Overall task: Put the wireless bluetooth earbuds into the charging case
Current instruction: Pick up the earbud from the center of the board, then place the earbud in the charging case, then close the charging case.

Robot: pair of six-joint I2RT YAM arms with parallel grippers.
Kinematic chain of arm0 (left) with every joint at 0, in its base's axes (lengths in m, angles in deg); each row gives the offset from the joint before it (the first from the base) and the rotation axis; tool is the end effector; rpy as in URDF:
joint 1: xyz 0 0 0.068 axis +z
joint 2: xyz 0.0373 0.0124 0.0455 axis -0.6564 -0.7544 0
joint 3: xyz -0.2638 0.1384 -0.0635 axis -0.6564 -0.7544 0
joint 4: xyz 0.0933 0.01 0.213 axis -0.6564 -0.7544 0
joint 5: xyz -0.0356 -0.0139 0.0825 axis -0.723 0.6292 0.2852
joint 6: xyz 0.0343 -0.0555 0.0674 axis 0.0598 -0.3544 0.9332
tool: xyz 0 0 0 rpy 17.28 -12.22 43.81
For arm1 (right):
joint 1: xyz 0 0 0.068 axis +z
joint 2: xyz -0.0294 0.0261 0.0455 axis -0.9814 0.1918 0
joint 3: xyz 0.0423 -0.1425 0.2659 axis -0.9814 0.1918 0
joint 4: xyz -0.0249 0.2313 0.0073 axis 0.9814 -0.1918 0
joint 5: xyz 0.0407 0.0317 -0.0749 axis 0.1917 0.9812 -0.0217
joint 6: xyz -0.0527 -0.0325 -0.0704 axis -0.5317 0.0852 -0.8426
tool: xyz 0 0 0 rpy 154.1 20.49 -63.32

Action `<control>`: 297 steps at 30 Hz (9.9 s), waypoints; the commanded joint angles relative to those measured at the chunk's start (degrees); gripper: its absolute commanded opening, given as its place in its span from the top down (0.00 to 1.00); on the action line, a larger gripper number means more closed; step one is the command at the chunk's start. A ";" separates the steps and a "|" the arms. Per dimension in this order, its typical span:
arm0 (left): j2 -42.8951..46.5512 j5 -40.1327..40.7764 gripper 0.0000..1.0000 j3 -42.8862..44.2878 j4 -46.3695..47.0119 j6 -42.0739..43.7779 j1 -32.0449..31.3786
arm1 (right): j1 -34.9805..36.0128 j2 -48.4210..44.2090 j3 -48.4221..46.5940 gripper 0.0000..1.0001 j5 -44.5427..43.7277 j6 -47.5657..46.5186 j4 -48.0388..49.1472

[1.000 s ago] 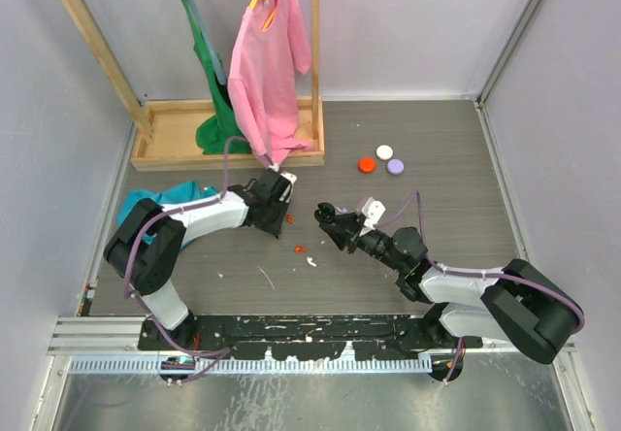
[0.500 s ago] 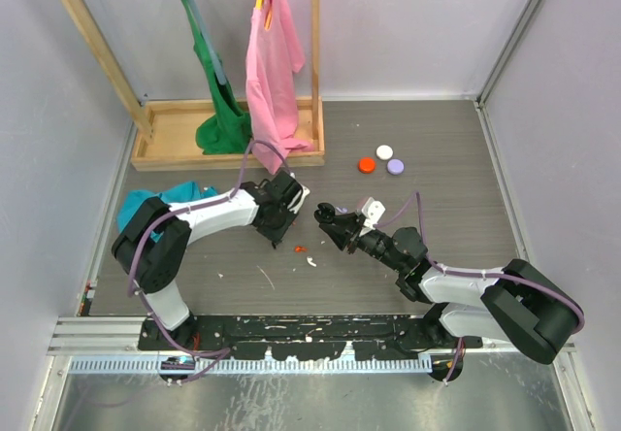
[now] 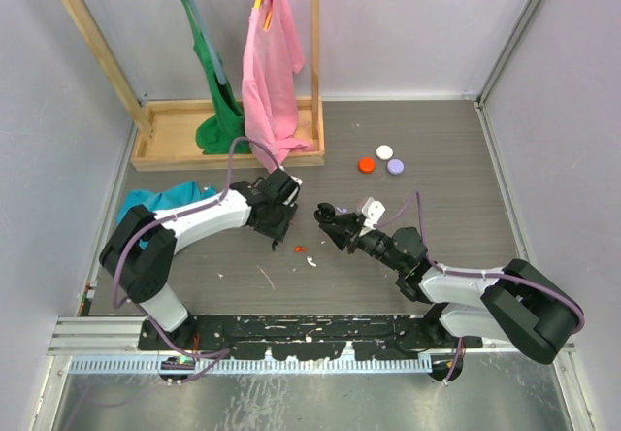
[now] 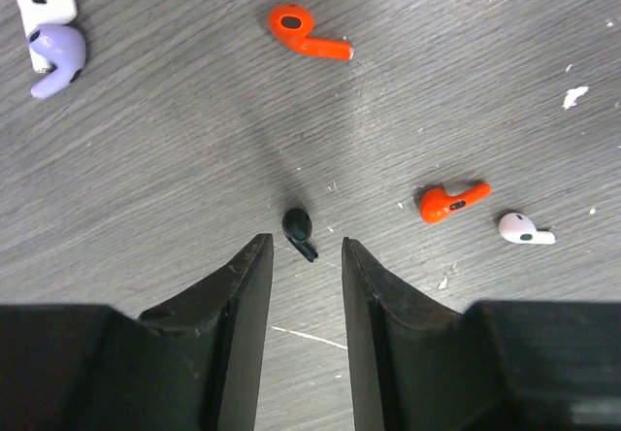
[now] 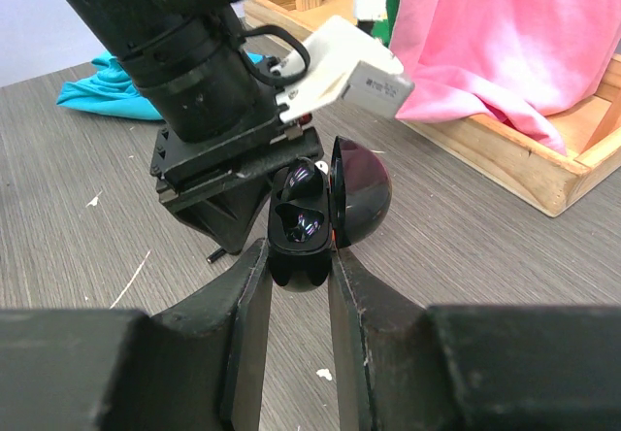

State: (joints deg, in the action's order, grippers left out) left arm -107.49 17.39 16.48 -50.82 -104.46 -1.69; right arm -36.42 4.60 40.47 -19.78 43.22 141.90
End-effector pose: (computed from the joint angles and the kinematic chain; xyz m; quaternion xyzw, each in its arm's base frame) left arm 0.2369 -0.2103 0.1942 0.2215 0.9564 -0.0601 0.1809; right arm 0.1554 0.1677 0.2522 -0.3171 0.5933 0.3387 0.6578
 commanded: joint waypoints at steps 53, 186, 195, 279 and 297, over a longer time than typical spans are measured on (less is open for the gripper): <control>14.12 11.87 0.88 -4.67 6.99 -13.68 -2.32 | 0.10 -1.06 -2.95 0.98 0.26 -0.34 1.45; 24.86 26.41 0.68 -1.20 30.25 6.09 -24.33 | 0.19 -3.24 -6.19 0.98 0.99 2.63 2.22; 28.88 23.48 0.62 2.12 21.32 -0.36 -23.77 | 0.19 -3.34 -5.92 0.98 0.78 2.61 2.20; 35.84 4.57 0.52 -16.91 16.64 -16.31 -0.14 | 0.17 -1.44 -1.42 0.99 -2.21 2.61 4.72; 20.08 4.66 0.52 -15.70 18.82 -16.34 1.97 | 0.20 1.25 2.37 0.99 -3.87 0.57 9.79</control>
State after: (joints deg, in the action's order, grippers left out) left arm -86.22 21.96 -0.77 -34.91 -120.79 -0.64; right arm -36.31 5.47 42.94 -22.93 44.62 146.03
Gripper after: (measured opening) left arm 0.480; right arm 0.326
